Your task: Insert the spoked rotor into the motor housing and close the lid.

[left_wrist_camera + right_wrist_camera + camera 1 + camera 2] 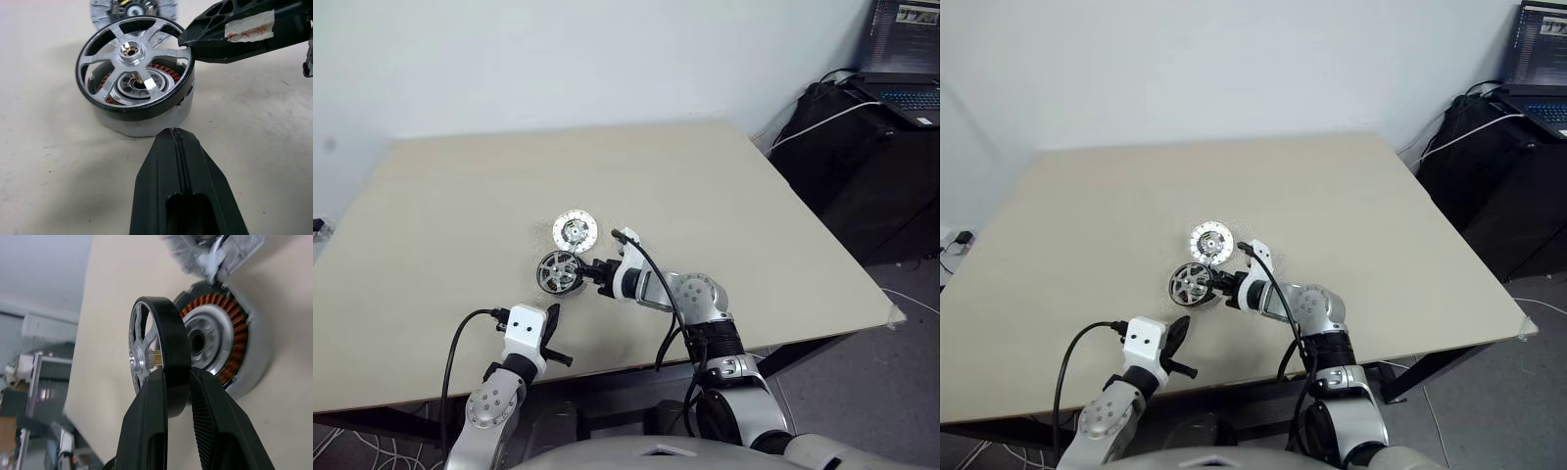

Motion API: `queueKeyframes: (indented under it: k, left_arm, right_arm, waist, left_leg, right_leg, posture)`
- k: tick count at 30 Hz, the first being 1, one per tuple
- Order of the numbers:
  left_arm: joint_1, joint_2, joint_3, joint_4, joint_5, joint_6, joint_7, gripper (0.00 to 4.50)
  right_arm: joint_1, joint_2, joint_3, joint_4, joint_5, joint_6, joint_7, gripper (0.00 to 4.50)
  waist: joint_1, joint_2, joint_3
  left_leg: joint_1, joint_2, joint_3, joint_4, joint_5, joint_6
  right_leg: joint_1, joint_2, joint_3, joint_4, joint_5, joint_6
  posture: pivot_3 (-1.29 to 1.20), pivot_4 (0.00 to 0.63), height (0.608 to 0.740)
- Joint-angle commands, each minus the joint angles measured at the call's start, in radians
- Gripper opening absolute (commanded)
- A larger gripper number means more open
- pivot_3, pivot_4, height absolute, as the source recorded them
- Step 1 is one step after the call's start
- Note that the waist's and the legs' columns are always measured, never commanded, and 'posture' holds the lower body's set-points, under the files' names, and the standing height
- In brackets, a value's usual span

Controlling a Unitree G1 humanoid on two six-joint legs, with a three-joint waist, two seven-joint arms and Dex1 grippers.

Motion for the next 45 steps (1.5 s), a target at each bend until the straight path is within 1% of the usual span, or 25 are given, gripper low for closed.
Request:
queueKeyframes:
  k: [1, 14, 27, 38, 45]
  left_arm:
    - [-0.008, 0.003, -0.004, -0.021, -0.002, -0.004, -0.003, 0.0]
    - [-0.005, 0.006, -0.004, -0.024, -0.002, -0.002, -0.005, 0.0]
    - [0.001, 0.008, -0.001, -0.031, -0.001, -0.002, -0.006, 0.0]
    - [0.002, 0.008, -0.003, -0.028, -0.001, -0.004, -0.009, 0.0]
    - [-0.005, 0.007, -0.002, -0.024, 0.0, -0.002, -0.009, 0.0]
  right_arm:
    - [-0.018, 0.135, 0.027, -0.068, 0.044, 0.024, 0.021, 0.38]
    - [-0.063, 0.128, -0.041, -0.014, 0.081, -0.039, -0.015, 0.38]
    - [-0.09, 0.096, -0.052, 0.135, 0.037, -0.117, 0.005, 0.38]
    - [-0.103, 0.098, -0.094, 0.126, 0.076, -0.107, -0.004, 0.38]
    - [-0.116, 0.095, -0.105, 0.163, 0.061, -0.127, -0.003, 0.38]
  waist:
    - [0.0, 0.0, 0.0]
    - [0.001, 0.0, 0.0]
    - [0.001, 0.0, 0.0]
    - [0.001, 0.0, 0.0]
    - [0.001, 0.0, 0.0]
  left_leg:
    - [0.0, 0.0, 0.0, 0.0, 0.0, 0.0]
    - [0.0, 0.0, 0.0, 0.0, 0.0, 0.0]
    - [0.0, 0.0, 0.0, 0.0, 0.0, 0.0]
    - [0.0, 0.0, 0.0, 0.0, 0.0, 0.0]
    - [0.0, 0.0, 0.0, 0.0, 0.0, 0.0]
  right_leg:
    - [0.0, 0.0, 0.0, 0.0, 0.0, 0.0]
    - [0.0, 0.0, 0.0, 0.0, 0.0, 0.0]
    - [0.0, 0.0, 0.0, 0.0, 0.0, 0.0]
    - [0.0, 0.0, 0.0, 0.0, 0.0, 0.0]
    - [0.0, 0.0, 0.0, 0.0, 0.0, 0.0]
  posture:
    - [0.0, 0.0, 0.74]
    - [0.0, 0.0, 0.74]
    - [0.0, 0.0, 0.74]
    - [0.0, 0.0, 0.74]
    - [0.0, 0.0, 0.74]
